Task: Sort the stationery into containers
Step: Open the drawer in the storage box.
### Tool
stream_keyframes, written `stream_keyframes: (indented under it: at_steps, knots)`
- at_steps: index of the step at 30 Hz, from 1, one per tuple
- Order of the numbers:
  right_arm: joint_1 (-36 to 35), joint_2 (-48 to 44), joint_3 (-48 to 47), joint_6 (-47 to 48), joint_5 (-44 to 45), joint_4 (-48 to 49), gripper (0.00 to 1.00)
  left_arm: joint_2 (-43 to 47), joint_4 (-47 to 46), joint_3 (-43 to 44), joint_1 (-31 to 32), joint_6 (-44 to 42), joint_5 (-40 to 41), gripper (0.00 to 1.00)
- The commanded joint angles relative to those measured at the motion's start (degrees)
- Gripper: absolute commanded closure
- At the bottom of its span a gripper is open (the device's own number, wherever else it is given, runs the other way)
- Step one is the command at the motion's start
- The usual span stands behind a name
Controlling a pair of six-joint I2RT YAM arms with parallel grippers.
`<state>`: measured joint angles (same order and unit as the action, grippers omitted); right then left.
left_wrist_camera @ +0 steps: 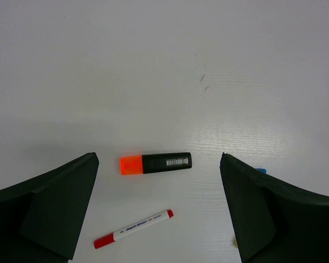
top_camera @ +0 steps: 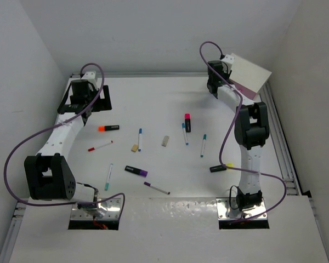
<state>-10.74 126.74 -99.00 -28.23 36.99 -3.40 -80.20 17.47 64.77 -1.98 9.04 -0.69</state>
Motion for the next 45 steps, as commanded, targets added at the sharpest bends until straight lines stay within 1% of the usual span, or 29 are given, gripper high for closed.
stream_keyframes:
  at_steps: [1, 4, 6, 10, 15, 17, 20, 25, 29, 31, 32, 35, 40, 45]
  knots:
    - [0.02, 0.09, -1.02, 0.54, 0.27, 2.96, 0.62, 0.05, -2.0, 2.29, -0.75, -0.69, -0.28, 0.0]
    - [0.11, 0.53, -1.37, 0.98, 0.27, 2.96, 0.64, -0.22, -2.18, 2.46, -0.83, -0.6, -0.28, 0.0]
    - [0.11, 0.88, -1.81, 1.24, 0.36, 4.63, 0.66, -0.39, -2.27, 2.46, -0.75, -0.6, -0.28, 0.0]
    - [0.02, 1.49, -2.51, 1.33, 0.8, 5.15, 0.67, -0.92, -2.36, 2.64, -0.83, -0.6, -0.1, 0.0]
    - [0.02, 2.11, -2.78, 1.6, 2.11, 5.77, 0.67, -1.27, -2.27, 2.9, -1.01, -0.6, -0.28, 0.0]
    - [0.11, 2.37, -2.78, 1.77, 2.64, 6.12, 0.64, -1.27, -2.27, 2.82, -0.92, -0.51, -0.28, 0.0]
    - [0.11, 2.37, -2.86, 1.95, 3.0, 6.65, 0.66, -1.36, -2.27, 2.81, -1.01, -0.51, -0.28, 0.0]
    - [0.11, 2.2, -3.21, 1.69, 3.17, 6.47, 0.66, -1.62, -2.44, 2.9, -1.1, -0.42, -0.28, 0.0]
    - [0.11, 2.11, -3.04, 1.69, 3.17, 6.47, 0.7, -1.62, -2.45, 2.9, -1.1, -0.51, -0.28, 0.0]
    - [0.11, 2.11, -3.04, 1.69, 3.17, 6.39, 0.73, -1.62, -2.44, 2.81, -1.1, -0.6, -0.28, 0.0]
    - [0.02, 2.11, -3.04, 1.69, 3.17, 6.39, 0.78, -1.71, -2.45, 2.9, -1.27, -0.6, -0.28, 0.0]
    - [0.11, 2.2, -3.04, 1.77, 3.26, 6.47, 0.83, -1.62, -2.45, 2.9, -1.45, -0.69, -0.19, 0.0]
    - [-0.07, 1.94, -2.69, 1.95, 3.09, 6.13, 0.99, -1.8, -2.53, 2.9, -1.45, -0.78, -0.28, 0.0]
    - [-0.42, 0.45, -1.46, 0.55, 2.73, 4.37, 1.0, -1.71, -2.53, 2.99, -1.54, -0.69, -0.45, 0.0]
